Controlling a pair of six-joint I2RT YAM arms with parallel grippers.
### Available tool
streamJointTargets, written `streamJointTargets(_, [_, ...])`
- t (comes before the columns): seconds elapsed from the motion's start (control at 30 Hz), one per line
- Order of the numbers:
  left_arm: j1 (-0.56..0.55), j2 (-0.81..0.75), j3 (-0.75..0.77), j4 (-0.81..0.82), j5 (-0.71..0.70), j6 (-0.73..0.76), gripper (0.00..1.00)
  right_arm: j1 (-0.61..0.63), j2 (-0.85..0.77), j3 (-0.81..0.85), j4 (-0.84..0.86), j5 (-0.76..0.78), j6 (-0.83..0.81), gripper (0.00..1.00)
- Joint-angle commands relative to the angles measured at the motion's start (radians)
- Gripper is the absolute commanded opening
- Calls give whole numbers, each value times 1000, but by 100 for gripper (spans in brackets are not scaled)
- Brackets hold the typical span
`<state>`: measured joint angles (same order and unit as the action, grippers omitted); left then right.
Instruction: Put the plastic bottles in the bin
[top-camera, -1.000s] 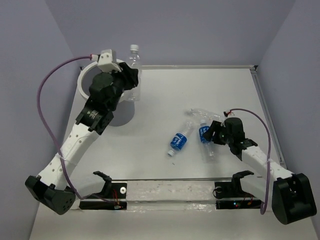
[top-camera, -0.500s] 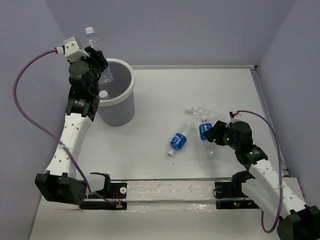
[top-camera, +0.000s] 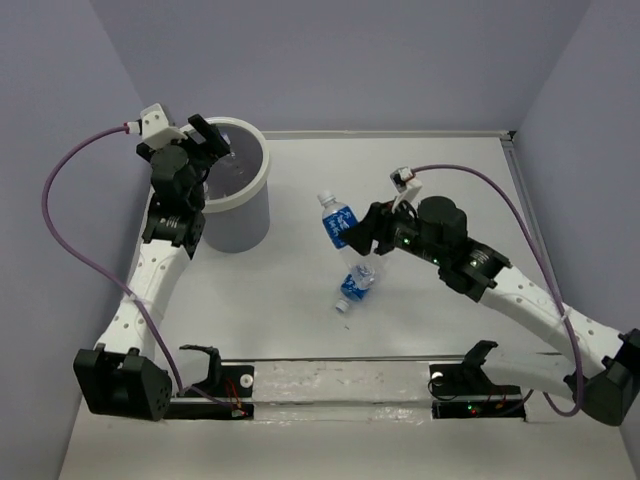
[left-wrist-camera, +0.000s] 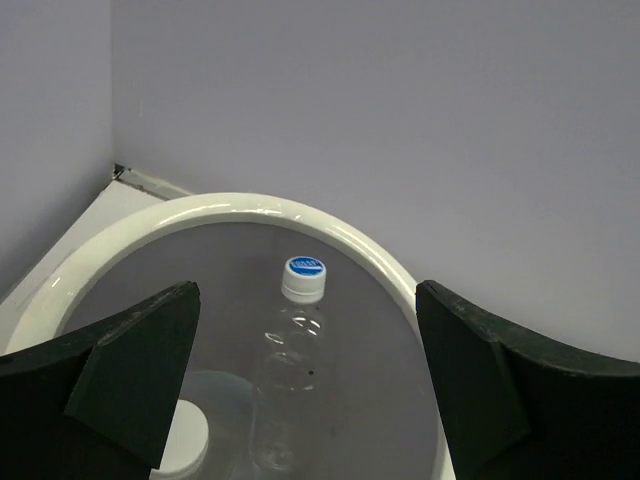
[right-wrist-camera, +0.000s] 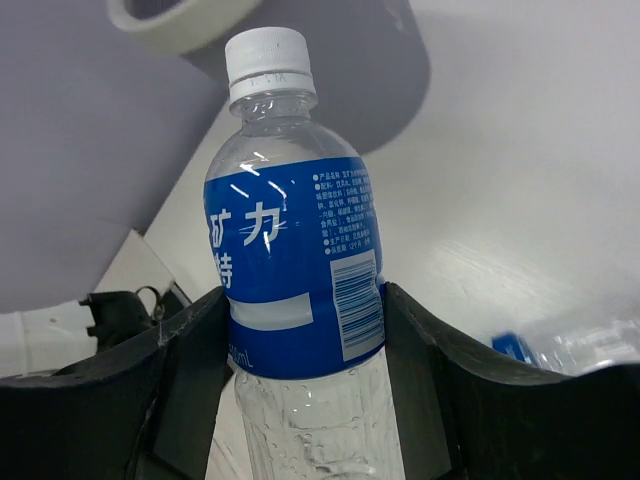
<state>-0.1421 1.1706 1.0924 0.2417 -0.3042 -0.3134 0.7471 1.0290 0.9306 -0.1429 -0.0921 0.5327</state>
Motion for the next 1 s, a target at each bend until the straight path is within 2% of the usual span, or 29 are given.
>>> streamJointTargets(0.0, [4, -164, -6, 36, 97, -67, 99, 53, 155, 213, 202, 51, -76, 51])
streamJointTargets(0.13, [4, -323, -94, -31, 266, -102, 99, 92, 308, 394, 282, 55, -100, 51])
streamJointTargets(0.47, [-16, -826, -365, -443, 407, -133, 99, 153, 701, 810, 544, 127, -82, 50])
streamJointTargets(0.6, [-43, -897, -436, -563, 430, -183, 98, 164, 898, 1032, 572, 198, -88, 49])
streamJointTargets(0.7, [-65, -888, -418, -631, 460, -199, 98, 175, 1055, 1204, 589, 227, -96, 47])
streamJointTargets(0.87, [-89, -881, -393, -657, 496, -225, 98, 184, 1275, 1502, 494, 239, -141, 47])
streamJointTargets(0.9, [-94, -884, -391, -662, 504, -227, 98, 184, 1299, 1558, 479, 232, -148, 51])
streamJointTargets(0.97, [-102, -884, -390, -676, 508, -228, 98, 184, 1318, 1562, 467, 215, -149, 64])
